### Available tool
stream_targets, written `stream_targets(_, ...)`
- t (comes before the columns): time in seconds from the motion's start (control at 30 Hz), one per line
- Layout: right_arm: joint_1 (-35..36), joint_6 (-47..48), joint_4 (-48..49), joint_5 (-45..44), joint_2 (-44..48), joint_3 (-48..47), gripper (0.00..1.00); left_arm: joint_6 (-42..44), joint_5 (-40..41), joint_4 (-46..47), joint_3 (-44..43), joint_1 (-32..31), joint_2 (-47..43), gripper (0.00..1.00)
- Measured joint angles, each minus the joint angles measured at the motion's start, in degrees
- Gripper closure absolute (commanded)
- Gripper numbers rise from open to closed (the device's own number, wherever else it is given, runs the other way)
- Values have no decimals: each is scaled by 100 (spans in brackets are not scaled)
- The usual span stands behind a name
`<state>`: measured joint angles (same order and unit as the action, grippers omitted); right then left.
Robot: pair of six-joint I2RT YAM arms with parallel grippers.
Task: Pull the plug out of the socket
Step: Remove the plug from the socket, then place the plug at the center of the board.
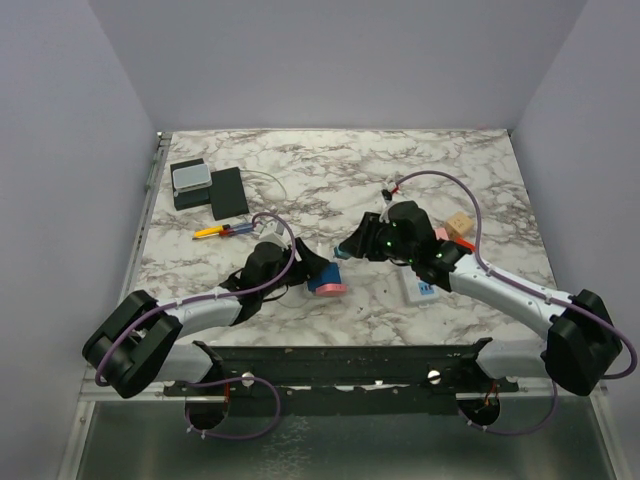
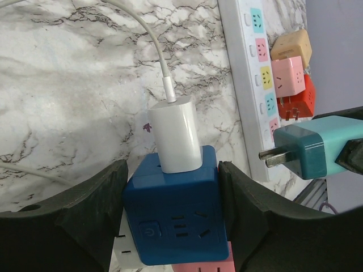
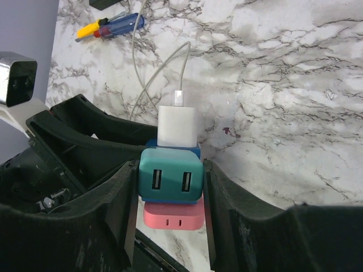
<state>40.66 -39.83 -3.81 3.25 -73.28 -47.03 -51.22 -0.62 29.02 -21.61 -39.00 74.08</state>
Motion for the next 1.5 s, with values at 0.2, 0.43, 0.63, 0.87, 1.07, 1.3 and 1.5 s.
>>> stream_targets(0.2, 0, 116, -363, -136, 94, -70, 100, 4, -2, -2, 0, 0, -7, 100)
stream_targets(0.43, -197, 424, -1781, -688, 179, -726, 100, 66, -157, -315, -205, 155, -59, 100)
stream_targets(0.63, -1344, 632, -2935, -837, 564, -809, 100, 417, -321, -946, -815, 339, -96, 100)
stream_targets(0.87, -2542, 848, -3864, -1095, 662, -807, 100, 1458, -745, -2380, -2149, 413, -96, 100)
stream_targets(1.07, -2643, 903, -4380, -1561, 627, -739, 100, 2518, -1318, -3469, -3023, 678, -98, 100)
stream_targets(1.3, -2889, 907, -4531, -1657, 142, -540, 98, 3298, -1443, -3982, -2975, 743, -234, 100)
stream_targets(1.5, -3174, 933, -4531, -1679, -181, -538, 95, 3709, -1438, -4111, -2747, 741, -549, 100)
